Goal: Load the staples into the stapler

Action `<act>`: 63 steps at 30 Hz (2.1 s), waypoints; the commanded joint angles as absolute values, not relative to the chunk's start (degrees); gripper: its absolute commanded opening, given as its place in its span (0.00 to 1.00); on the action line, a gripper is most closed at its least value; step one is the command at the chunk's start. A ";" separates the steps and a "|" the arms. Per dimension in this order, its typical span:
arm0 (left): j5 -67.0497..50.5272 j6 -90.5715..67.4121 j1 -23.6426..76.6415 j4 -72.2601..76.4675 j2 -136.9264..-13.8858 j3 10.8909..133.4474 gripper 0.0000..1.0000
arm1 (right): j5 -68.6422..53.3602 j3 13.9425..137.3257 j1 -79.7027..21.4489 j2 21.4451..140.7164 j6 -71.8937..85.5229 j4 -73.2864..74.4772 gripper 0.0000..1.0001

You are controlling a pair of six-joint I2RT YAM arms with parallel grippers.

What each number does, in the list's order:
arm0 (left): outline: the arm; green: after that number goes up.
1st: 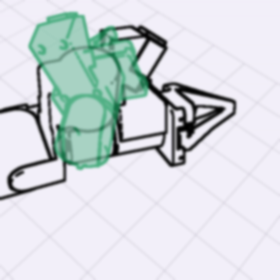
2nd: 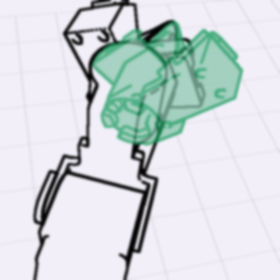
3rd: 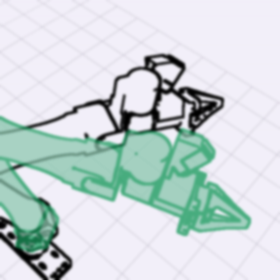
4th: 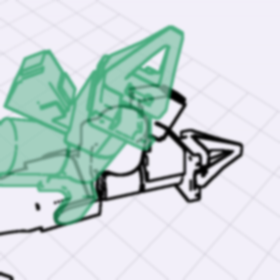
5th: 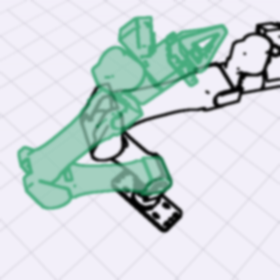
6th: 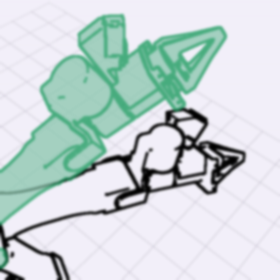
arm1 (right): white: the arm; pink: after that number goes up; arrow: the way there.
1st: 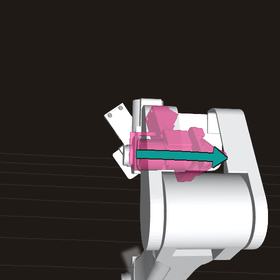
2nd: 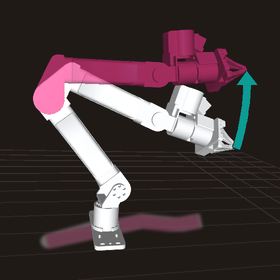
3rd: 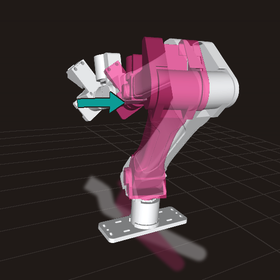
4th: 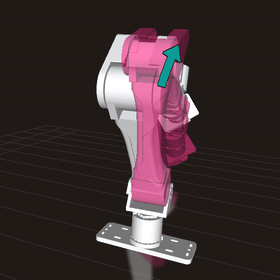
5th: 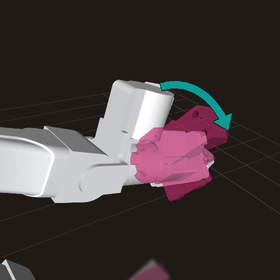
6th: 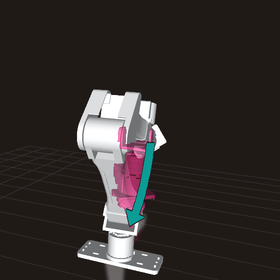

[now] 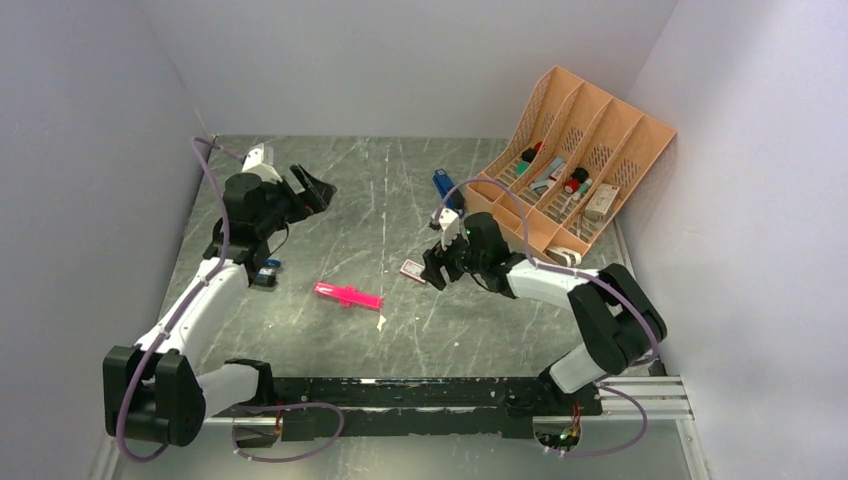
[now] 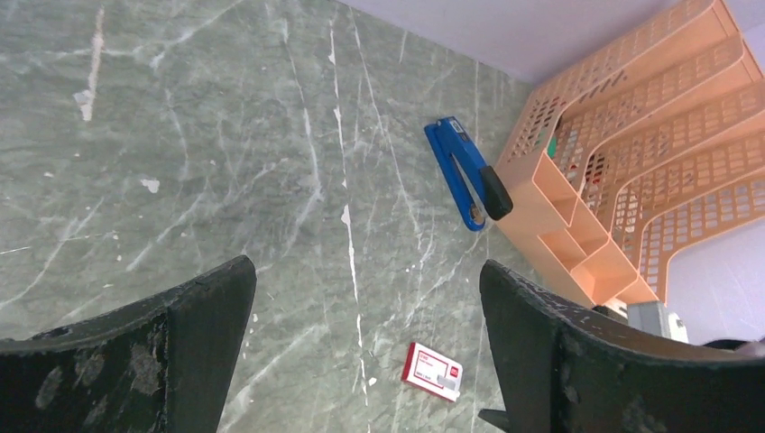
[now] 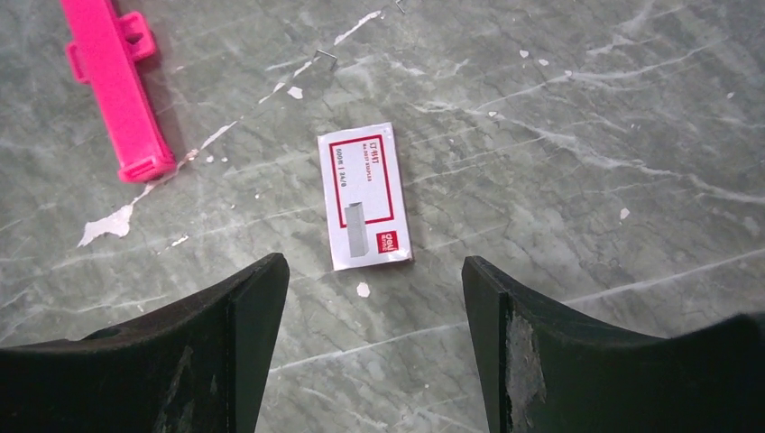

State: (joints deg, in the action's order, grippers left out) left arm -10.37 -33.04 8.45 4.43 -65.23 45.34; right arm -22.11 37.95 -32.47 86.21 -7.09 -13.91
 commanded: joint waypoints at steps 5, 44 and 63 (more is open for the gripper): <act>-18.80 -33.98 14.16 11.73 -74.13 43.68 0.92 | -19.73 42.26 -34.36 92.21 -7.45 -15.23 0.74; -29.81 -38.75 18.95 24.52 -87.26 37.55 0.69 | -11.08 46.83 -39.89 99.62 -7.90 -6.27 0.53; -28.19 -39.97 13.89 21.04 -86.63 35.40 0.68 | -16.03 48.59 -41.86 102.90 -14.93 -8.60 0.49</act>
State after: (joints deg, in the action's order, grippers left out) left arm -26.96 -39.86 14.50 19.86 -86.94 35.75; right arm -13.02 47.29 -41.32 100.22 -12.08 -10.46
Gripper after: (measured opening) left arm 0.682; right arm 0.469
